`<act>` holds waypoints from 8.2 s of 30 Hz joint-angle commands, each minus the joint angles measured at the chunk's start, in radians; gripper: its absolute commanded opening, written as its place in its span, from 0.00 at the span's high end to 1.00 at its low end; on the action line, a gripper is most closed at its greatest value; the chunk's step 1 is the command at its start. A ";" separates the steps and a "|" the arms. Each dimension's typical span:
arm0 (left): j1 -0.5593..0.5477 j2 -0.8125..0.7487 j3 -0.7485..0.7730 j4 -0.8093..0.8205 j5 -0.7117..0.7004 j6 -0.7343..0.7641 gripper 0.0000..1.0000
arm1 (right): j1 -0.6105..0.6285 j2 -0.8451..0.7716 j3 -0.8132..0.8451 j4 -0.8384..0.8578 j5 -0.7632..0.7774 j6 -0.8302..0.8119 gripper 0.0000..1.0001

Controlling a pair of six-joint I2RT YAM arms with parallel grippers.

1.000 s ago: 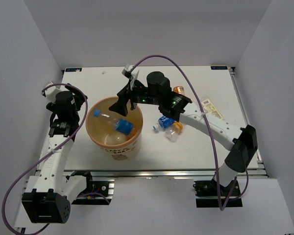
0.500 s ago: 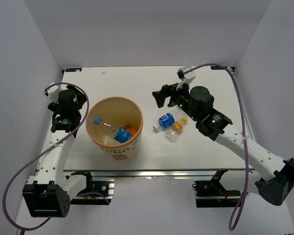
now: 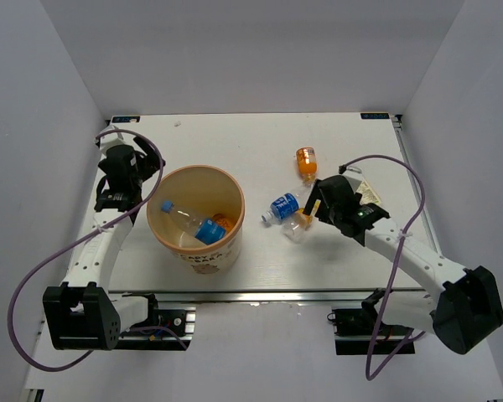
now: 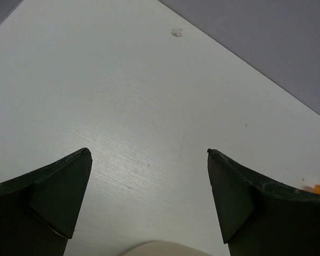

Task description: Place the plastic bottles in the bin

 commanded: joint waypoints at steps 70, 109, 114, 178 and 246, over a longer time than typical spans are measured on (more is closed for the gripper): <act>0.005 -0.194 -0.013 -0.118 -0.138 -0.042 0.02 | 0.053 0.374 0.852 -0.276 -1.137 -1.712 0.11; 0.005 0.013 0.086 -0.099 -0.205 -0.014 0.02 | -0.104 0.787 0.560 -0.248 -0.881 -1.985 0.55; 0.005 -0.022 0.066 -0.108 -0.187 -0.014 0.02 | -0.099 0.701 0.639 -0.321 -0.939 -1.902 0.62; 0.005 0.078 0.049 0.026 -0.144 -0.036 0.02 | -0.257 0.843 0.916 0.140 -0.247 -0.449 0.11; 0.006 0.044 -0.025 0.134 -0.124 -0.085 0.02 | -0.507 -0.135 0.231 -0.111 -0.235 -0.325 0.11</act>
